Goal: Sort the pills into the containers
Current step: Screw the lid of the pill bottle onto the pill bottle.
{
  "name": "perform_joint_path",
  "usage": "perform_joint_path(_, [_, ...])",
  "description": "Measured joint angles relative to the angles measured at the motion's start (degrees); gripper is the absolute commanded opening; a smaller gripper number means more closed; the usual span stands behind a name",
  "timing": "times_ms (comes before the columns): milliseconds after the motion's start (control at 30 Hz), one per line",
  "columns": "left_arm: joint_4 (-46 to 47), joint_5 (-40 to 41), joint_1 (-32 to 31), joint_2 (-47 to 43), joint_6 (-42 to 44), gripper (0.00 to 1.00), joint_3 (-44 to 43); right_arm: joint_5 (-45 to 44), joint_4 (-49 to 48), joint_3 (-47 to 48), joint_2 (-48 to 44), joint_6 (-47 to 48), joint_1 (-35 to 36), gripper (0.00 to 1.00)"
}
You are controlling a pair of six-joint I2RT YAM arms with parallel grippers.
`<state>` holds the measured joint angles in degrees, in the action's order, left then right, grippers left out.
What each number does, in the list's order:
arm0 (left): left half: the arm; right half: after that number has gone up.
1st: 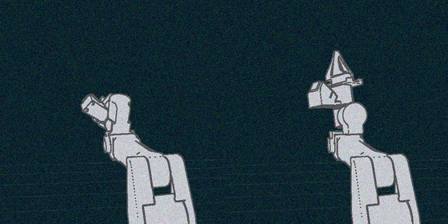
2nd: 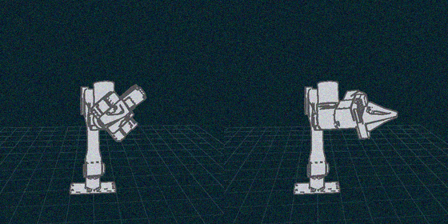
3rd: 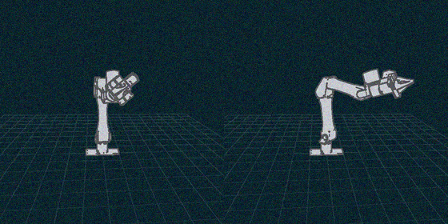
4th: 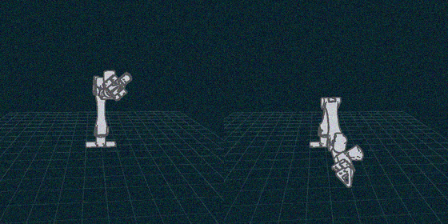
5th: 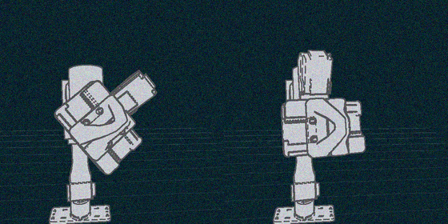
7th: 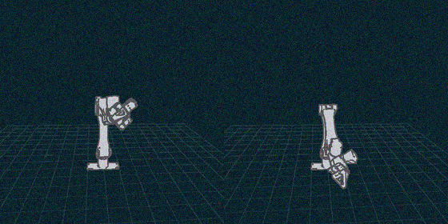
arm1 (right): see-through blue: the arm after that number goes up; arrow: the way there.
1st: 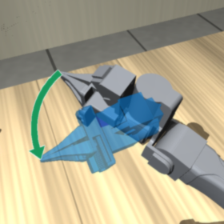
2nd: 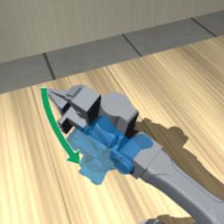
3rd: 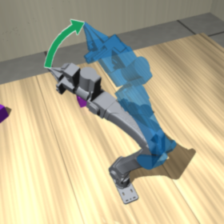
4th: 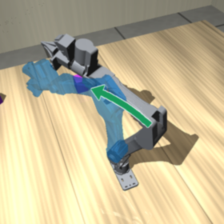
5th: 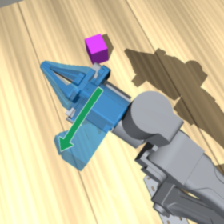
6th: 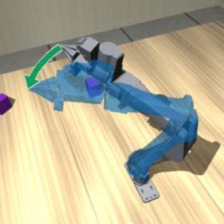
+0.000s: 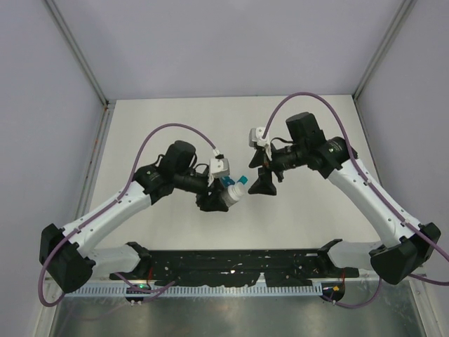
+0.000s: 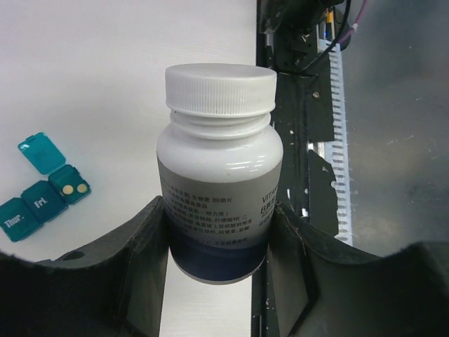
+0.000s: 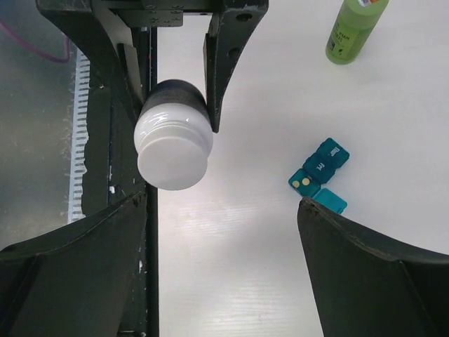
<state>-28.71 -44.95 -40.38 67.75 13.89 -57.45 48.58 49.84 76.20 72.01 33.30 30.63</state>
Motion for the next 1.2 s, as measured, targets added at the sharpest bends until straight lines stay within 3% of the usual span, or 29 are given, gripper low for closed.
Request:
perform_joint_path(533, [-2.0,-4.8,0.0,1.0,-0.1,0.0,-1.2,3.7,-1.4,-0.3,-0.1,1.6,4.2,0.91])
perform_joint_path(867, [-2.0,-5.3,0.0,1.3,-0.7,0.0,-1.4,4.6,-1.0,-0.4,-0.1,2.4,5.0,0.76])
perform_joint_path(1200, [-1.7,-5.7,0.0,1.7,-1.8,0.0,-1.4,5.2,-1.0,-1.0,0.2,2.4,5.3,0.75])
